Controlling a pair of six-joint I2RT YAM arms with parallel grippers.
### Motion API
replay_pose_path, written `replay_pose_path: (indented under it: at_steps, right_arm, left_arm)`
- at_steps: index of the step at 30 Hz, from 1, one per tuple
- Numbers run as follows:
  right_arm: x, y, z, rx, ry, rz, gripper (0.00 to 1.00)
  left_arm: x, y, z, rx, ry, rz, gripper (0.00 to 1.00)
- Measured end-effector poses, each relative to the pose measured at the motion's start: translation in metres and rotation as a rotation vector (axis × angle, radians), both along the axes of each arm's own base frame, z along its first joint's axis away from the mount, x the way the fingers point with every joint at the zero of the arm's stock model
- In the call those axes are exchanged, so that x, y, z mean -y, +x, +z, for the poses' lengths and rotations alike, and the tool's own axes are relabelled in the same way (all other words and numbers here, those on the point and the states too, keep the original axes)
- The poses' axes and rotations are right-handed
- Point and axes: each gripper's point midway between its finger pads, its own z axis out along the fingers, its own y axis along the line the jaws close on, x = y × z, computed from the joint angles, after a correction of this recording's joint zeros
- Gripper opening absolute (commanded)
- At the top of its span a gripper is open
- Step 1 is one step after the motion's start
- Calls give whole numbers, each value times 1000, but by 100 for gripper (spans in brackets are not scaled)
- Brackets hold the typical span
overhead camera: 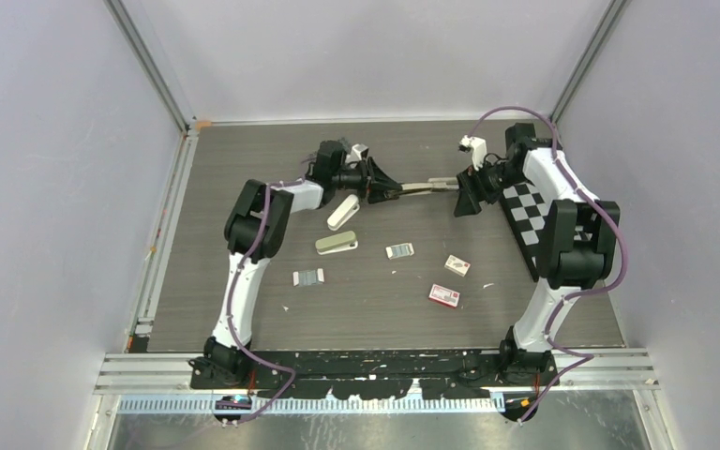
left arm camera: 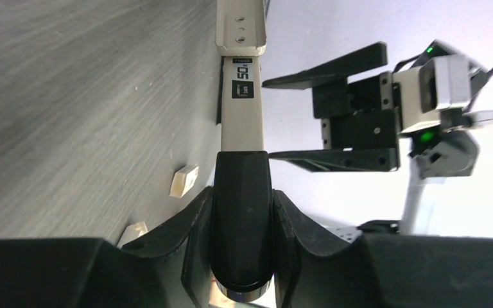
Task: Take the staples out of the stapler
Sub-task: Unload the staple at the center of the board.
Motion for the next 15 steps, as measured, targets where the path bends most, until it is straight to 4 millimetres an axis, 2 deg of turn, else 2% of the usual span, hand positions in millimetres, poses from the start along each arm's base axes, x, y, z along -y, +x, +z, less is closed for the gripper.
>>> replay_pose_path:
  at_steps: [5,7,12,15]
  right_arm:
    - [1,11,2,24,2,-85,79]
    - [2,15,6,43,6,-110,78]
    - [5,25,20,85,29,-157,78]
    - [6,27,25,98,41,-169,78]
  left_arm:
    - [-9,14,-15,-123,-74,66,0]
    - [-16,18,-13,-131,-86,82,0]
    - [-24,23,-18,-97,-65,89,0]
    - [-27,19,-19,19,16,50,0]
